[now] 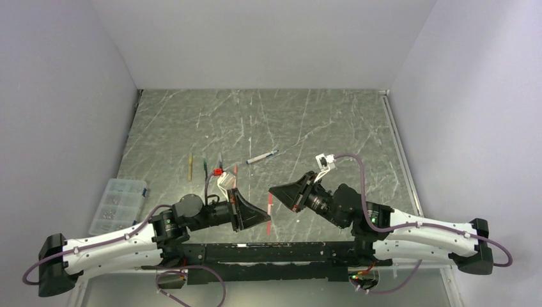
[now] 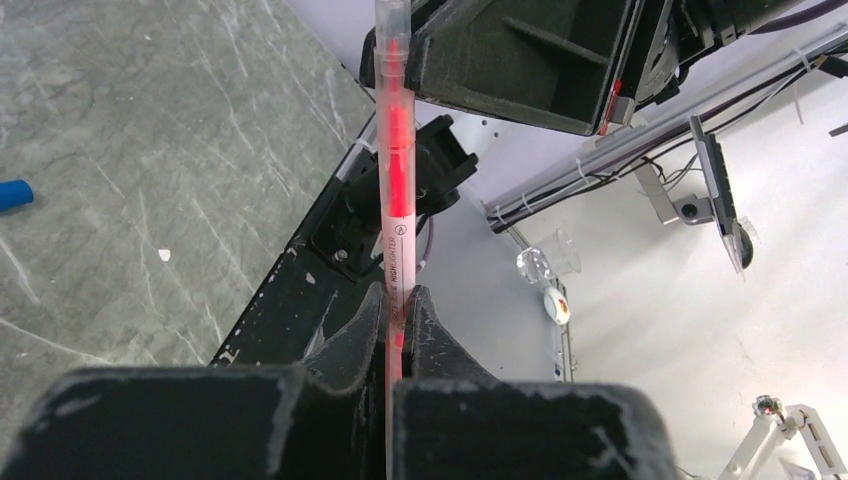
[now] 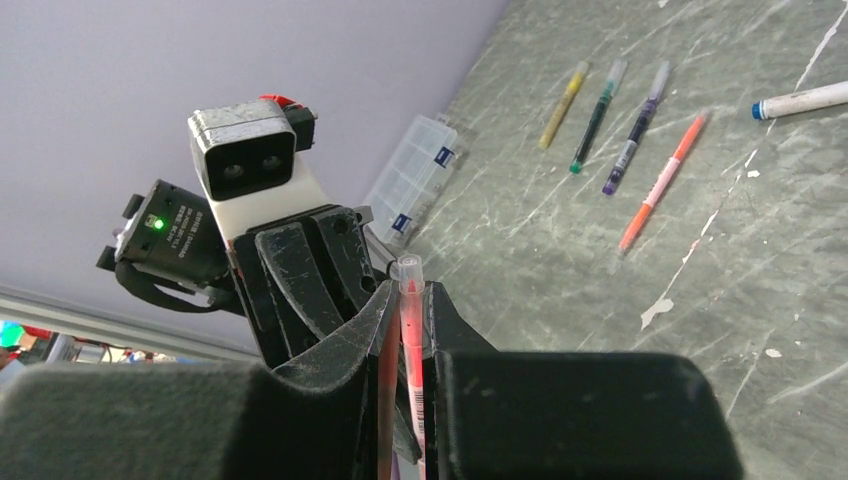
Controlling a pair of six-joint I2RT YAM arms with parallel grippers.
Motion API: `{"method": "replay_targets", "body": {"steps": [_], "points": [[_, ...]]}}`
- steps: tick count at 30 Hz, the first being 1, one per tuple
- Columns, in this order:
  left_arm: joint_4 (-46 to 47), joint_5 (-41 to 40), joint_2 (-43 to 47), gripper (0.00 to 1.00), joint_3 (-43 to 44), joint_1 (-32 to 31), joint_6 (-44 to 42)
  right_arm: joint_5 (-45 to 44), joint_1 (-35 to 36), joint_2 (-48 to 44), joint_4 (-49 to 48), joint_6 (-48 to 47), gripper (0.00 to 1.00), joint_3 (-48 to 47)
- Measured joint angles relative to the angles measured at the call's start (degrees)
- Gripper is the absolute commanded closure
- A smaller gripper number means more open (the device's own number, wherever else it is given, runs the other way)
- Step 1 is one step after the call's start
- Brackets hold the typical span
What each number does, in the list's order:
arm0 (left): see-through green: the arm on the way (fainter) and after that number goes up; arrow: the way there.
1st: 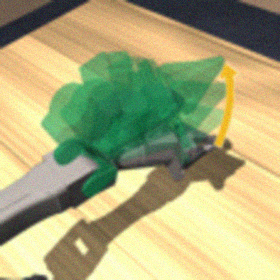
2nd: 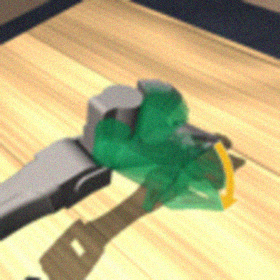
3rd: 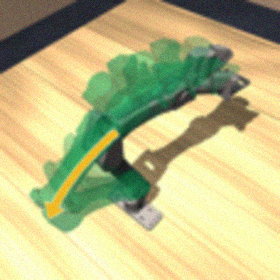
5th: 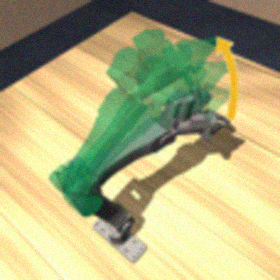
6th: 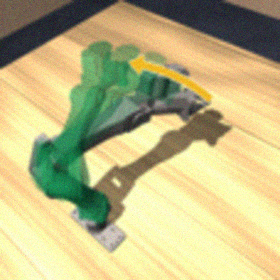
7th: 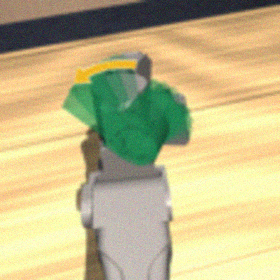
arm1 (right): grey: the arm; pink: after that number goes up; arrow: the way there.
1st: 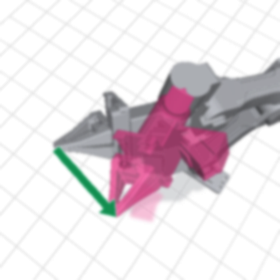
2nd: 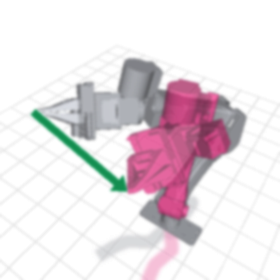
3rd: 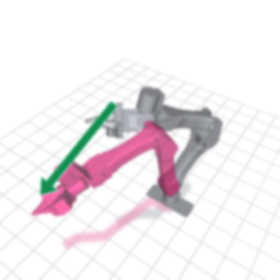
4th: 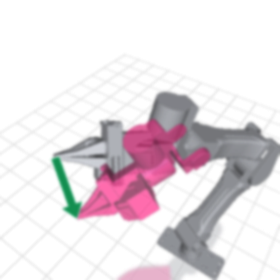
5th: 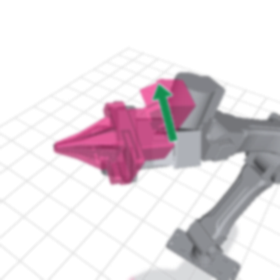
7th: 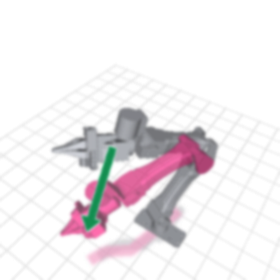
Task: Insert the pens into the pen caps
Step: Insert the pen cap onto the pen, then press the pen cap onto the pen.
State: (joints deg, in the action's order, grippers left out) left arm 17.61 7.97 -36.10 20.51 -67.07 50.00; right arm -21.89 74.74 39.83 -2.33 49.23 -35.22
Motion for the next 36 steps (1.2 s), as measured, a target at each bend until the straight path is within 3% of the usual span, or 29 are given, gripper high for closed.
{"method": "replay_targets", "body": {"steps": [36], "points": [[-18.25,1.27,3.28,1.0,3.93,-0.39,-6.16,-10.78,9.44,4.96,-2.6,2.49,1.0,2.4]]}}
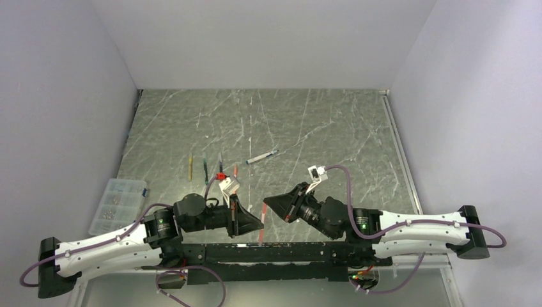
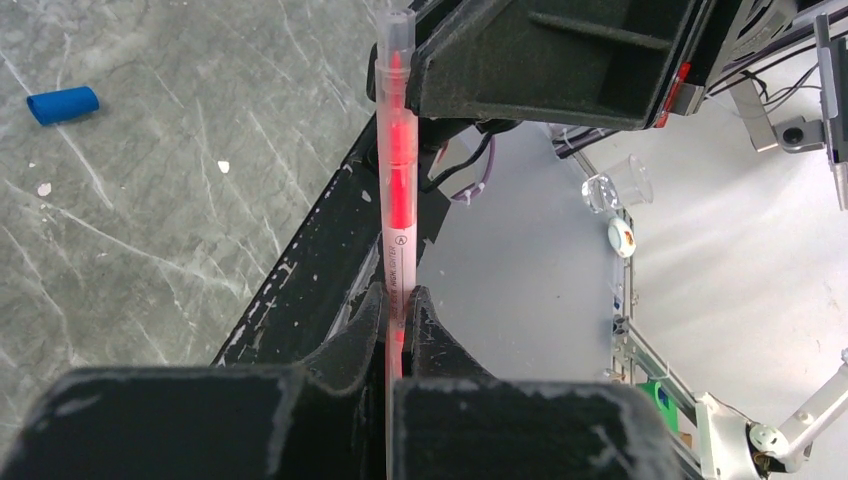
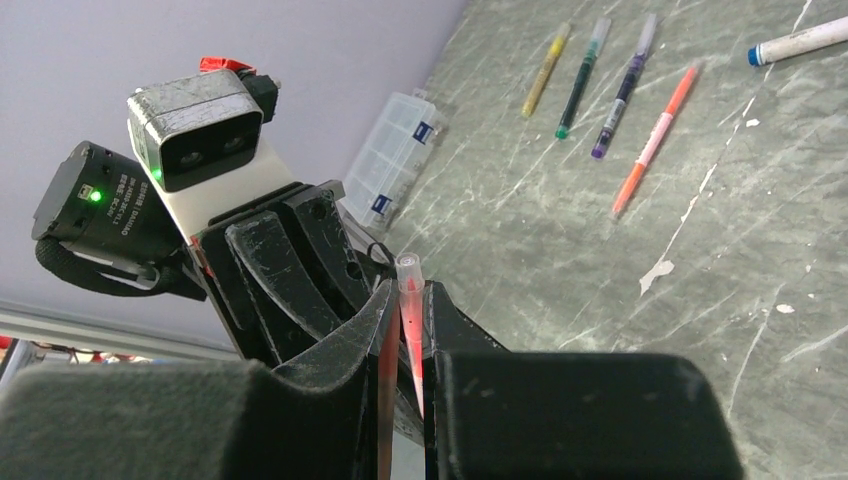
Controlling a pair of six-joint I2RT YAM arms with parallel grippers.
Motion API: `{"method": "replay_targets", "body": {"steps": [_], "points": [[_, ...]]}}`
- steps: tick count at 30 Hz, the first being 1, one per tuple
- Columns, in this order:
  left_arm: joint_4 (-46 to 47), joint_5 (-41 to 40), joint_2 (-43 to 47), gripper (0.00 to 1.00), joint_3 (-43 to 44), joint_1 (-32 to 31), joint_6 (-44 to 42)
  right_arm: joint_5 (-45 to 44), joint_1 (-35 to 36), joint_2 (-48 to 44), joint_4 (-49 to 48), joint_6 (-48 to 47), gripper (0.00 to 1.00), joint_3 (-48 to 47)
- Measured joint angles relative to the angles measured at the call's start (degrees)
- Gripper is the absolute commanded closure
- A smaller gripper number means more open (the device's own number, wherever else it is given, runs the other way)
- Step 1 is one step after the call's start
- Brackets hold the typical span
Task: Insert the pens into the pen caps
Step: Press the pen cap onto the pen.
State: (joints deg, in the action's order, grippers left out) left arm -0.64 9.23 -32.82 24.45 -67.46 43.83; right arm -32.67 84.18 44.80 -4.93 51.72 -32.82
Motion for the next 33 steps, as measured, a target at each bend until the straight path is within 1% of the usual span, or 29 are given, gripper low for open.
{"method": "replay_targets", "body": {"steps": [14,21,28,33], "points": [[-0.11,0.52,-0.11,0.99,0.02,0.44,0.42,-3.32,1.16,-0.87,2.58,2.62,1.0,-0.24],[-1.01,0.42,-1.11,0.94,1.53,0.55,1.49,-4.83,1.18,-0.2,5.81,6.29,1.0,-2.14],[-2.71,0.48,-2.4,0.83,3.34,0.63,2.67,-6.25,1.11,0.33,8.39,11.93,1.0,-2.95],[-3.45,-0.15,-2.67,0.76,5.2,0.74,3.39,-5.31,0.74,1.38,11.15,14.56,1.0,-3.8]]}}
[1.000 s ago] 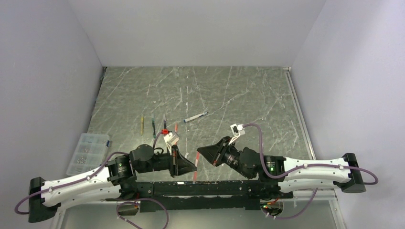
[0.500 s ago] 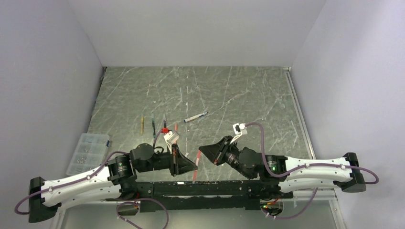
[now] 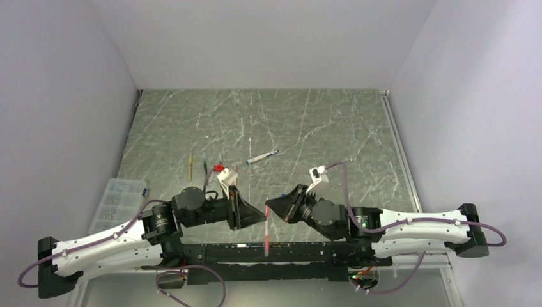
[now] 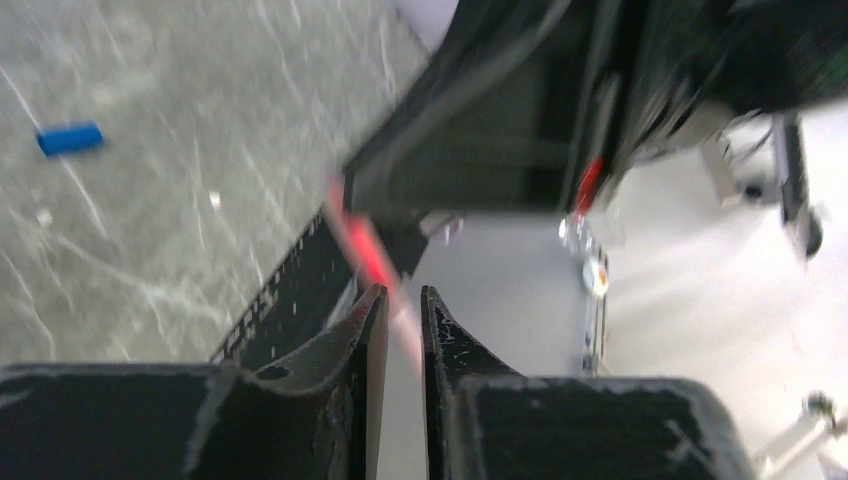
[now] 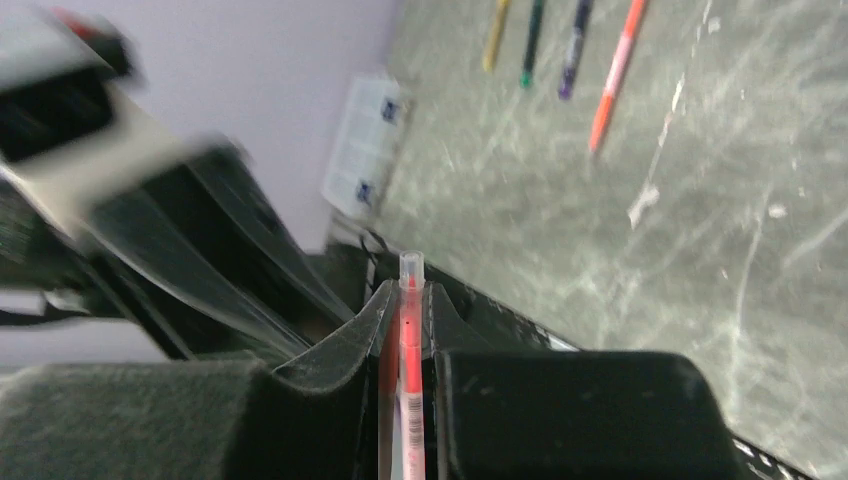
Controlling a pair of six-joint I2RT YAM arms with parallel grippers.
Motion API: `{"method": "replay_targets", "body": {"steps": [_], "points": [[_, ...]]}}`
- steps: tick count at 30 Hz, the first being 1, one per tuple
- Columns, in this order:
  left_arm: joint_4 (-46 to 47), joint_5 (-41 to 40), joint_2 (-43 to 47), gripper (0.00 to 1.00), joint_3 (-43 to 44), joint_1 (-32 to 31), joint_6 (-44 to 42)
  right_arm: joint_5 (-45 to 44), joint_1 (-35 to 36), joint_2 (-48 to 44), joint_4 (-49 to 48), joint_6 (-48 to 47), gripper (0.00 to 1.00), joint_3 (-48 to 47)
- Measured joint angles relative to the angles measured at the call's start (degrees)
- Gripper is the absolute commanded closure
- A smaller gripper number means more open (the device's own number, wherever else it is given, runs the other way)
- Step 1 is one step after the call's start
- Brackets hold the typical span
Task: Insert the pens into the pen caps
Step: Press the pen cap onto the pen.
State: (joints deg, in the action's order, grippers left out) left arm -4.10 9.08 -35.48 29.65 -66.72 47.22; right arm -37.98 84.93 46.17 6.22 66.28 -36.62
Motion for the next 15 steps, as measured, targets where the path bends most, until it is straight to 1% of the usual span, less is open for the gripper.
{"method": "replay_targets", "body": {"steps": [3,6,12,15], "points": [[2.86,-3.13,0.04,0.72,2.08,1.14,0.09,4.24,0.37,0.9,3.98,0.83,1.0,0.0],[5.92,-4.92,0.5,0.71,4.04,1.77,0.28,6.62,0.46,1.75,7.02,1.44,1.0,0.04],[7.65,-5.75,0.76,0.64,4.39,1.77,0.55,7.69,0.17,1.09,8.94,2.78,1.0,0.04],[7.15,-5.75,0.72,0.59,4.39,1.77,0.59,7.85,-0.31,0.96,9.99,3.5,1.0,0.04]]}}
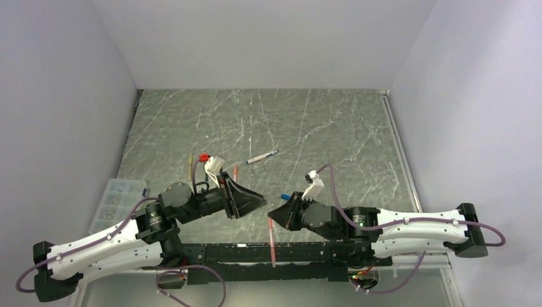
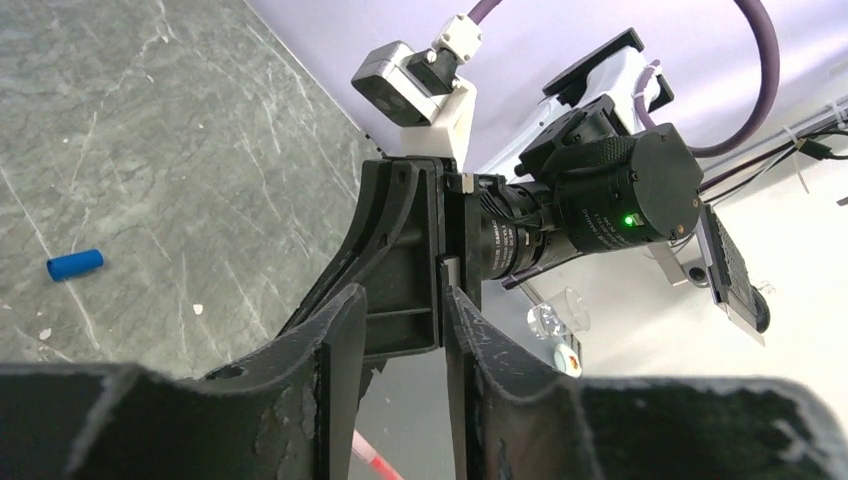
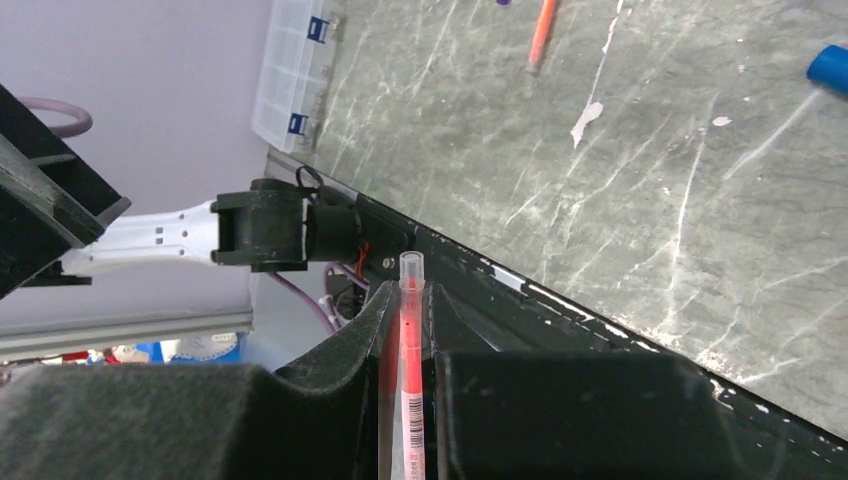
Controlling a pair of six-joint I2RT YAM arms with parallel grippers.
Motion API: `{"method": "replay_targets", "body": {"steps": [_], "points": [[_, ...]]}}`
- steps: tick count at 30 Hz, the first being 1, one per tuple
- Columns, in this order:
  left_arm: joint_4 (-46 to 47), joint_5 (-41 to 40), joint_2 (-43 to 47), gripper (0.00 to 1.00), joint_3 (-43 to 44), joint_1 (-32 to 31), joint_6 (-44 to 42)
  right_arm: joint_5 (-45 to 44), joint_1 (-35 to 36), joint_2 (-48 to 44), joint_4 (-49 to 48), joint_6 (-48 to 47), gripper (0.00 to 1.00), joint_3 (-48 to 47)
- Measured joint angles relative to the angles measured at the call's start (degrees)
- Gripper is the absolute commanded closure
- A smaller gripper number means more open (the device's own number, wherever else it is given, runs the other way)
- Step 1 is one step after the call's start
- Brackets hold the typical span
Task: Insert the pens into the pen caps
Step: Press the pen cap onto the pen.
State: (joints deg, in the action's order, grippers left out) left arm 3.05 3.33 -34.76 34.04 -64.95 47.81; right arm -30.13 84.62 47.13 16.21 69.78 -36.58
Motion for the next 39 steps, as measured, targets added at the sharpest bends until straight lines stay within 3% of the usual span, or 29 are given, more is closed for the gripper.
{"method": "replay_targets", "body": {"steps": [14,25,29,39], "points": [[-3.65,3.74,-0.72,0.25,-2.97,0.0,4.74,0.33,-7.82,-1.03,2.73,-1.2,1.0,-3.13],[1.97,9.49,-8.07,0.25,-6.78,0.0,8.44,0.72,-9.57,1.31,1.68,-3.98,1.0,-8.41],[6.12,11.04,-10.4,0.35,-7.02,0.0,9.09,0.79,-9.88,2.27,0.98,-4.39,1.0,-9.01],[13.92,13.42,-11.21,0.85,-8.63,0.04,10.54,0.85,-10.19,1.92,-0.63,-4.22,1.0,-8.72]]}}
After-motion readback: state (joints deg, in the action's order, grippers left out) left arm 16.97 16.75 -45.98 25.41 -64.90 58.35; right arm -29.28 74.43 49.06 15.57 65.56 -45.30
